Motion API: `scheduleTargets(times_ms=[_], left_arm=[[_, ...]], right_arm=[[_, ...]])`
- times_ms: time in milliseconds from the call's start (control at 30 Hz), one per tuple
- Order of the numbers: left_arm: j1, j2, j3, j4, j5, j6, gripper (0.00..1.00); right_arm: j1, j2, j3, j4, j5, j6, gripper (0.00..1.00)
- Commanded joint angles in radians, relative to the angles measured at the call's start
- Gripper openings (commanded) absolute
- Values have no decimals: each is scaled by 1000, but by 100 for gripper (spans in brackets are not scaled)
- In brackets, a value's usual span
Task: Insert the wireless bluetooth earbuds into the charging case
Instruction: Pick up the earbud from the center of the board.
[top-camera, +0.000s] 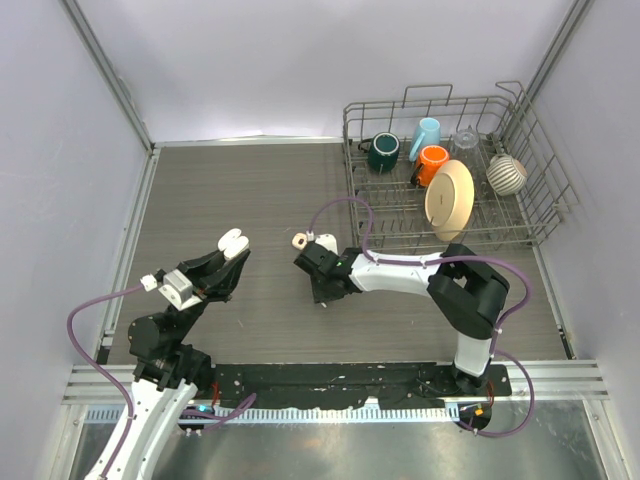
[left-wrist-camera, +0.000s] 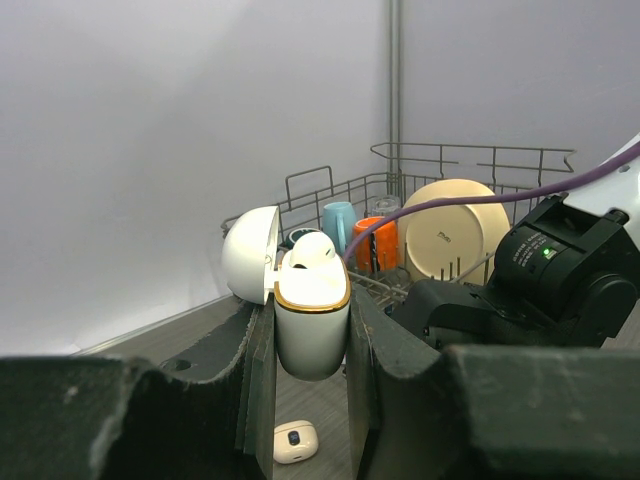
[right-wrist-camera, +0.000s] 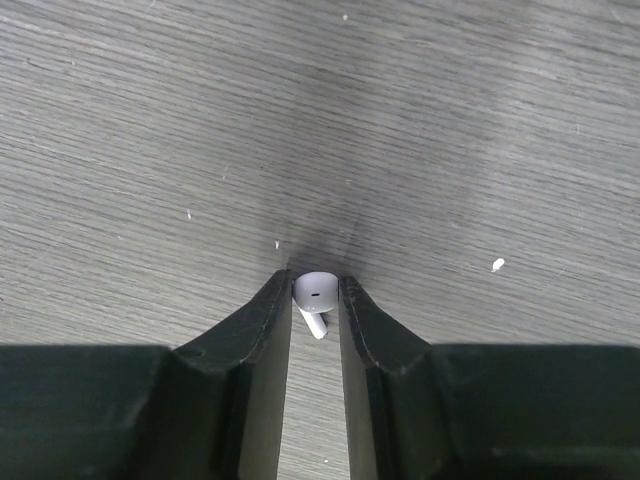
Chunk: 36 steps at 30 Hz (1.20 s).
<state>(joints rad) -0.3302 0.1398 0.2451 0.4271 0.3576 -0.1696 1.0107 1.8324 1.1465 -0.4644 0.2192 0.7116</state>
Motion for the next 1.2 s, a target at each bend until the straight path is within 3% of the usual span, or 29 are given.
scheduleTargets(times_ms=[0,133,300,633,933,1167], left_arm=[[-1,4,31,12,-12,15,0],[-3,7,33,13,-11,15,0],[-3,15,34,15,-5,13,0],[-1,24,31,33,-17,5,0],[-3,29,25,61,-31,-13,0],[-3,46,5,117,-37,-48,0]], right_arm=[[0,62,-11,-34,29,3,27],[0,57,-13,-36,31,5,19],[0,16,-10,-20,40,5,2],[0,-224,-43,142,91,17,1],[-1,-533,-249,575,230,-1,1],[0,-703,-395,1059,230,-60,1]])
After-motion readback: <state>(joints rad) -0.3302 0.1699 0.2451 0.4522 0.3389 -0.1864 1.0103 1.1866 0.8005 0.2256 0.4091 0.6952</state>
